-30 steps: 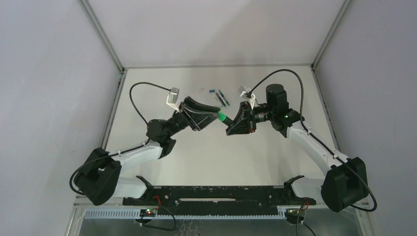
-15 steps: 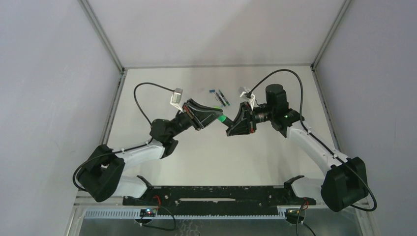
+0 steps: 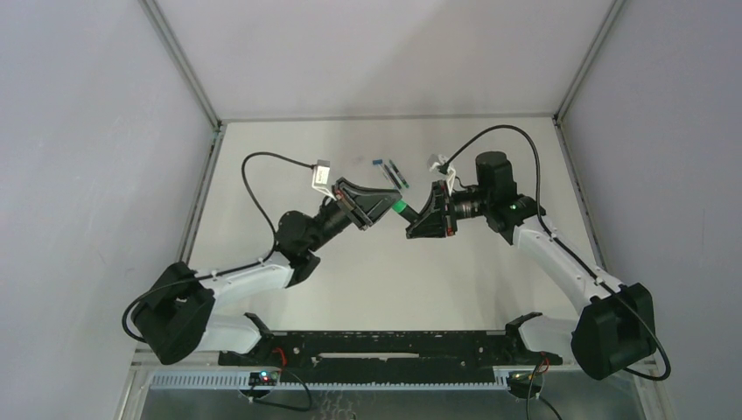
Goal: Insert the pens into the pen caps
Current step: Press the pen cap onto the pen.
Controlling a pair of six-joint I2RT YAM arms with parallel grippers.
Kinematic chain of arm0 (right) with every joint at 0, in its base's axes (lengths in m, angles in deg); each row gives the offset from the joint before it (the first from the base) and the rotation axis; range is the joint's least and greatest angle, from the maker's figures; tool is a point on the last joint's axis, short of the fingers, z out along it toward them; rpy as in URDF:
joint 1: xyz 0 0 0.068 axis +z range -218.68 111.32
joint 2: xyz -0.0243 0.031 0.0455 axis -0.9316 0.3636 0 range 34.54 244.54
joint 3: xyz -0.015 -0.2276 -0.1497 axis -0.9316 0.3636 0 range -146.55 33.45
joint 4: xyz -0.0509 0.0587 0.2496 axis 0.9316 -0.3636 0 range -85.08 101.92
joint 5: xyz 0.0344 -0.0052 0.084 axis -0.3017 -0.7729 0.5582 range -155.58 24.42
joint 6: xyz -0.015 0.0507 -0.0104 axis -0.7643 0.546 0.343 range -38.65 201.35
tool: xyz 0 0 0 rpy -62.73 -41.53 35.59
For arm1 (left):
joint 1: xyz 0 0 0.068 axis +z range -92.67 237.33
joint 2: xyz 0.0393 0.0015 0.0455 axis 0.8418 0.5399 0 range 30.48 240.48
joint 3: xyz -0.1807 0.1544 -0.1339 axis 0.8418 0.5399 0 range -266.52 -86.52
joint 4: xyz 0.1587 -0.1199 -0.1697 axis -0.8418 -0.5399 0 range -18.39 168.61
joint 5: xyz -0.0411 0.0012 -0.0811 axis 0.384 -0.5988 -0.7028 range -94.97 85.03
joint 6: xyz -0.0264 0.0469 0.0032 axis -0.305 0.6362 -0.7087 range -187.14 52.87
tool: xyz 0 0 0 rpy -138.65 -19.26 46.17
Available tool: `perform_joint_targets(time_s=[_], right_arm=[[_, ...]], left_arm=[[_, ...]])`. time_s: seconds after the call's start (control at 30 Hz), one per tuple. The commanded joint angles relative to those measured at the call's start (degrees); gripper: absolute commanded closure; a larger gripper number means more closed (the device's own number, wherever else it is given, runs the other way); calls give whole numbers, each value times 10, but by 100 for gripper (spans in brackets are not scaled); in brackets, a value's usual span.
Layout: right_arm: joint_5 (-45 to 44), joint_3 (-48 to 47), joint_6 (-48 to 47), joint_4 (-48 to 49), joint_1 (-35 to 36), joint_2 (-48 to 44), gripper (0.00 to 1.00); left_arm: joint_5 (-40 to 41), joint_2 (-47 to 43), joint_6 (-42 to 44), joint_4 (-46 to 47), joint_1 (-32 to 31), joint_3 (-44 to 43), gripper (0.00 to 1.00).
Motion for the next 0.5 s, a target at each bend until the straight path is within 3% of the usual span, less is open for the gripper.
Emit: perform_joint_targets(time_s=[0.0, 0.3, 0.47], right_arm=[[-118, -31, -21, 11, -2, -16, 100], [-190, -28, -1, 24, -2, -23, 100], [-127, -18, 33, 59, -6, -18, 100]], left_arm=[[-62, 4, -2, -133, -48, -22, 100], [53, 24, -73, -103, -134, 10, 100], [-6, 52, -91, -38, -144, 16, 100]])
